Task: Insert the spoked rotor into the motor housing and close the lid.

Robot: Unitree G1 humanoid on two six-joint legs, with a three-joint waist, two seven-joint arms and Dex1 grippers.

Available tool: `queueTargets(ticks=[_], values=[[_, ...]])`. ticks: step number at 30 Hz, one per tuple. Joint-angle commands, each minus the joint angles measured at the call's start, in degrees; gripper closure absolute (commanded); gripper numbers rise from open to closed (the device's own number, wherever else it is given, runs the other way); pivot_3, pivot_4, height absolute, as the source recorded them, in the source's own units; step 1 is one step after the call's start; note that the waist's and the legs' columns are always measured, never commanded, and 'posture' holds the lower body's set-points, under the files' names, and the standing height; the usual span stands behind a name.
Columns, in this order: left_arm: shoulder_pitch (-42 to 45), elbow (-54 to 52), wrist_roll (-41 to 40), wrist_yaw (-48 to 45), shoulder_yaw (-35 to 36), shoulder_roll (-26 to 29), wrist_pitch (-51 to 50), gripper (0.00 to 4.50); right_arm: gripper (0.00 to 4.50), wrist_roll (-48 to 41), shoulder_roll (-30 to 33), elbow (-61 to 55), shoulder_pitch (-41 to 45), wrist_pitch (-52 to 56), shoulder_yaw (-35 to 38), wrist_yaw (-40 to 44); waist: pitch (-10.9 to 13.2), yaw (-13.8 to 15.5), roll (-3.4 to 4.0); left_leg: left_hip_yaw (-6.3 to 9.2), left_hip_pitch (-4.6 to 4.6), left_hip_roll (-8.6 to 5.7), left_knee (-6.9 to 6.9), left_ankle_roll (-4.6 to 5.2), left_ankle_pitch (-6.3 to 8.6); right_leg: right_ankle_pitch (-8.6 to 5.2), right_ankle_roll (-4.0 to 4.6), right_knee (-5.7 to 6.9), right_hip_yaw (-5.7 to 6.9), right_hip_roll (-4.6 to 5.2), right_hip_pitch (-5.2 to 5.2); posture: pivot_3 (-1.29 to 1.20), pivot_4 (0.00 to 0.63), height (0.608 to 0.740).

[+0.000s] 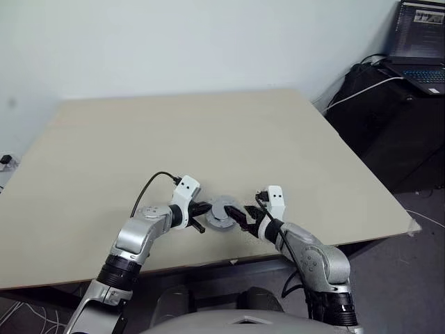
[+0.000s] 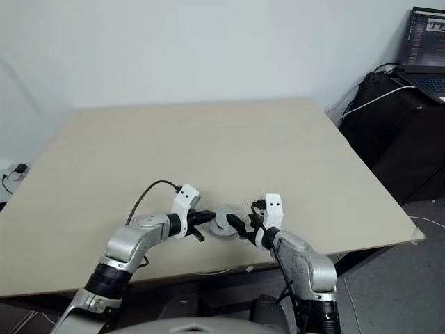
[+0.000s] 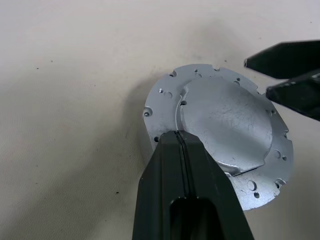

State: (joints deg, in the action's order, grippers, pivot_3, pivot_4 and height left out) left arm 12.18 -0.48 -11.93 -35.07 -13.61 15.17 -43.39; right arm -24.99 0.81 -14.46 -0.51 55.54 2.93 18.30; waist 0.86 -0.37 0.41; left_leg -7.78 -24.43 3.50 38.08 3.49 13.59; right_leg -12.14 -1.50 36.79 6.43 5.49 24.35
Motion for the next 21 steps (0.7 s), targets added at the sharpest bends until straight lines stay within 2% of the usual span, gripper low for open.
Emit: queueTargets(ticks=[1, 8, 17, 21], values=[[-0.8, -1.0, -0.6, -0.8, -1.8, -0.2, -0.8, 4.5, 0.03, -2.3, -1.2, 1.9, 2.1, 1.1, 2.2, -1.4, 0.0, -0.1, 0.02, 0.0, -0.02, 0.0, 0.0, 0.0, 0.0, 0.0, 0.0, 0.0, 0.0, 0.0, 0.02, 0.0, 0.0, 0.74], [-1.0, -0.8, -0.4, -0.5, -1.6, -0.2, -0.4, 4.5, 0.03, -6.1, -3.4, 5.5, 3.6, 5.0, 5.6, -3.3, 0.0, -0.1, 0.04, -0.01, -0.06, -0.01, -0.04, 0.0, 0.0, 0.0, 0.0, -0.02, 0.0, 0.0, 0.06, 0.0, 0.0, 0.74], [-1.1, -0.4, -0.2, -0.1, -1.5, -0.4, -0.2, 4.5, 0.03, -20.7, -6.9, 7.1, 5.2, 19.3, 14.6, -2.8, 0.0, -0.2, 0.11, 0.01, -0.06, -0.01, -0.05, 0.0, 0.0, 0.0, 0.0, -0.02, 0.0, 0.0, 0.06, 0.0, 0.0, 0.74], [-1.1, -0.3, -0.2, 0.1, -1.4, -0.6, 0.0, 4.5, 0.03, -24.2, -8.5, 8.4, 5.9, 20.2, 17.5, -3.1, 0.0, -0.3, 0.17, 0.01, -0.06, 0.0, -0.08, 0.0, 0.0, 0.0, 0.0, -0.01, 0.0, -0.01, 0.09, 0.0, 0.0, 0.74]])
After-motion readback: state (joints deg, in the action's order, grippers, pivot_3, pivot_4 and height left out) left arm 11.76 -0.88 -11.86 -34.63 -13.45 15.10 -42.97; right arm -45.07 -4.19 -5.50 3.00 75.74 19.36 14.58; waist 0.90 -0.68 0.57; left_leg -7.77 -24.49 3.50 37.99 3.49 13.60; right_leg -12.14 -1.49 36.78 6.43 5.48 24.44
